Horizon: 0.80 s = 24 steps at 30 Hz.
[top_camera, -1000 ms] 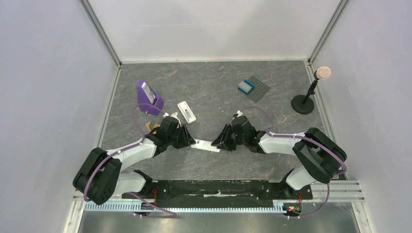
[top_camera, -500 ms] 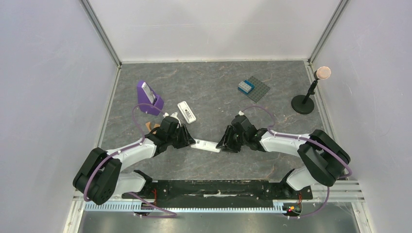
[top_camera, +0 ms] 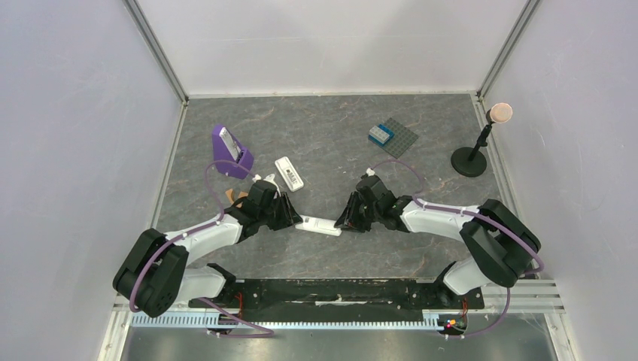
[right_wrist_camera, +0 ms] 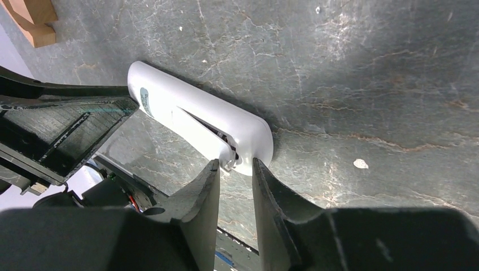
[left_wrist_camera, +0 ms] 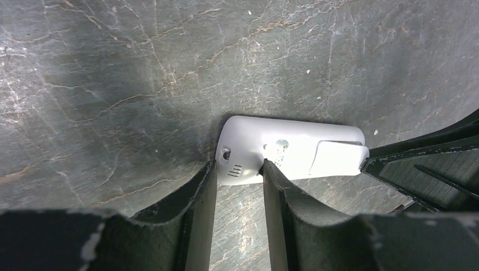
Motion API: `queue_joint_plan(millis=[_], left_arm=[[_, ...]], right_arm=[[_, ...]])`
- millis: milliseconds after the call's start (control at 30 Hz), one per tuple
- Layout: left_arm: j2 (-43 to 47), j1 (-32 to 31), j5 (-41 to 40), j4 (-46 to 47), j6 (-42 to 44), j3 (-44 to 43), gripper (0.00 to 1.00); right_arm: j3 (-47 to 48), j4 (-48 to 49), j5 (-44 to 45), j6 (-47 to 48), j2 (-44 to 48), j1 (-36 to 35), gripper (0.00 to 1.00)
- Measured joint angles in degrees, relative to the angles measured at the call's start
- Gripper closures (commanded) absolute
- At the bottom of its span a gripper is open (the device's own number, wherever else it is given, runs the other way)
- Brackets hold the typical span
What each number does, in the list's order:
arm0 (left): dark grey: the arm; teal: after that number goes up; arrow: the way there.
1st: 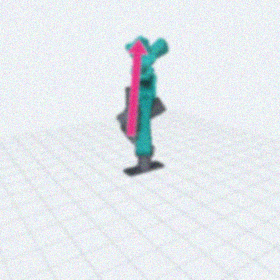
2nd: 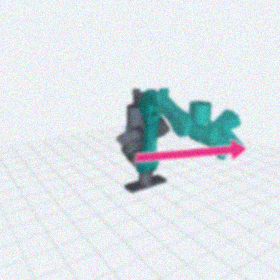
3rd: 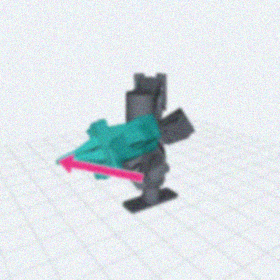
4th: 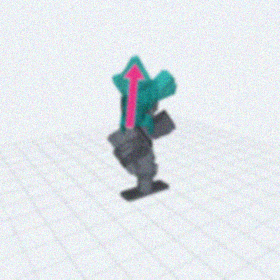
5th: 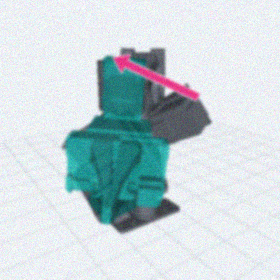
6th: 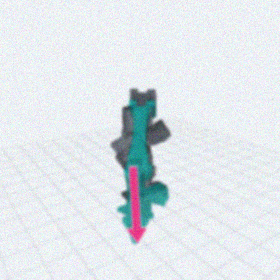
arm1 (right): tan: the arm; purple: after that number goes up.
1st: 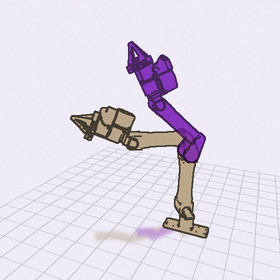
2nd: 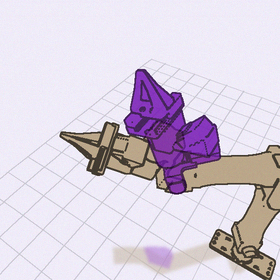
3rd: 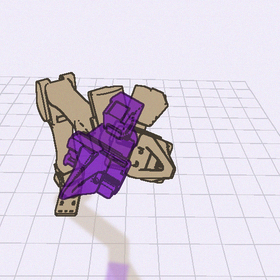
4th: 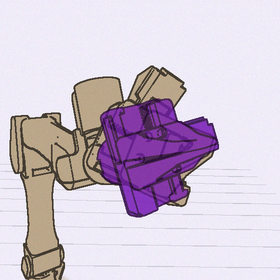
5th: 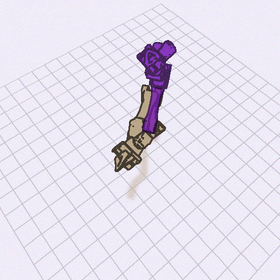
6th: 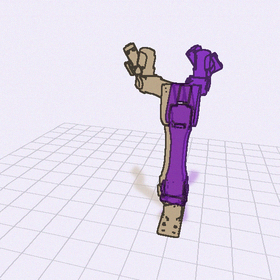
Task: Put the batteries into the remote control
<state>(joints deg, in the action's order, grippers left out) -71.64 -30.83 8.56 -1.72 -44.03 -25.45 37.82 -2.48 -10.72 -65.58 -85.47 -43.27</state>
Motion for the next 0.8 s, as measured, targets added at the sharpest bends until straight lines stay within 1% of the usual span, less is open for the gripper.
queue_joint_plan(millis=[167, 567, 800], left_arm=[[0.0, 0.0, 0.0, 0.0, 0.0, 0.0, 0.59], [0.0, 0.0, 0.1, 0.0, 0.0, -0.1, 0.59], [0.0, 0.0, 0.1, 0.0, 0.0, -0.1, 0.59]], right_arm=[[1.0, -0.5, -0.2, 0.7, -0.5, 0.0, 0.70], [1.8, -1.1, -1.3, 1.4, -1.4, 0.0, 0.85], [2.5, -1.1, -1.3, 1.5, -2.1, -0.3, 0.89]])
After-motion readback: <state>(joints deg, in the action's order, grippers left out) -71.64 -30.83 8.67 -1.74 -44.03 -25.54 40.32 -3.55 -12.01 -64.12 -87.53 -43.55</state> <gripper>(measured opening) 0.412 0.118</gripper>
